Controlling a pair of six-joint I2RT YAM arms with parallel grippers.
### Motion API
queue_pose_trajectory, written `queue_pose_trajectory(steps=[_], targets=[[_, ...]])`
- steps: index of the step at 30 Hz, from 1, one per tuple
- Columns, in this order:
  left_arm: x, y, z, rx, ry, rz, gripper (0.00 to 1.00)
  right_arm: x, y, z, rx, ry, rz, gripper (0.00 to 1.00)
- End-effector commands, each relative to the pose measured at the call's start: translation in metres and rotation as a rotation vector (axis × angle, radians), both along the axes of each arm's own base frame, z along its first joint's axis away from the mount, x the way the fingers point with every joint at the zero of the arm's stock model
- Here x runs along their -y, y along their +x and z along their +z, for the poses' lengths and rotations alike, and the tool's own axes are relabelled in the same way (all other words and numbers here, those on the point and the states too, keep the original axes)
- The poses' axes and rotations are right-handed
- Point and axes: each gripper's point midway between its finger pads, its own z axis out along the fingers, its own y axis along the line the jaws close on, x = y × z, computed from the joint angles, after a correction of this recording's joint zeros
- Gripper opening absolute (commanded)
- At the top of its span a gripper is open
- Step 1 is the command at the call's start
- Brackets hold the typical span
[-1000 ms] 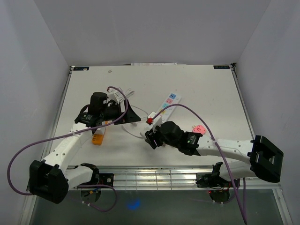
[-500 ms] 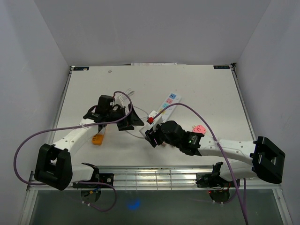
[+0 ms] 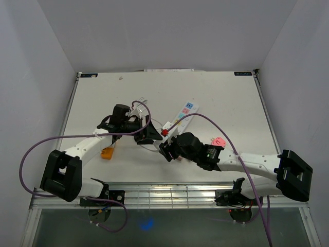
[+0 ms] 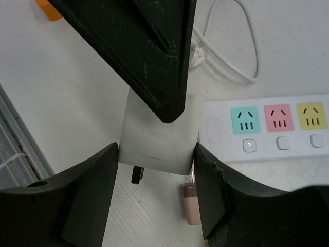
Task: Insert the plug
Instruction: Adjust the plug.
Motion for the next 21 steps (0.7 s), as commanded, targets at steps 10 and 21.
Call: queue_pose_trajectory(steps=[10, 21], targets=[[0.012, -0.011, 0.007, -0.009, -0.096, -0.078, 0.72, -0.017, 0.005, 0.034, 0.060, 0.105, 0.013, 0.27], [0.013, -0.015, 0.016, 0.015, -0.114, -0.089, 0.20, -0.016, 0.006, 0.024, 0.051, 0.089, 0.008, 0.32]])
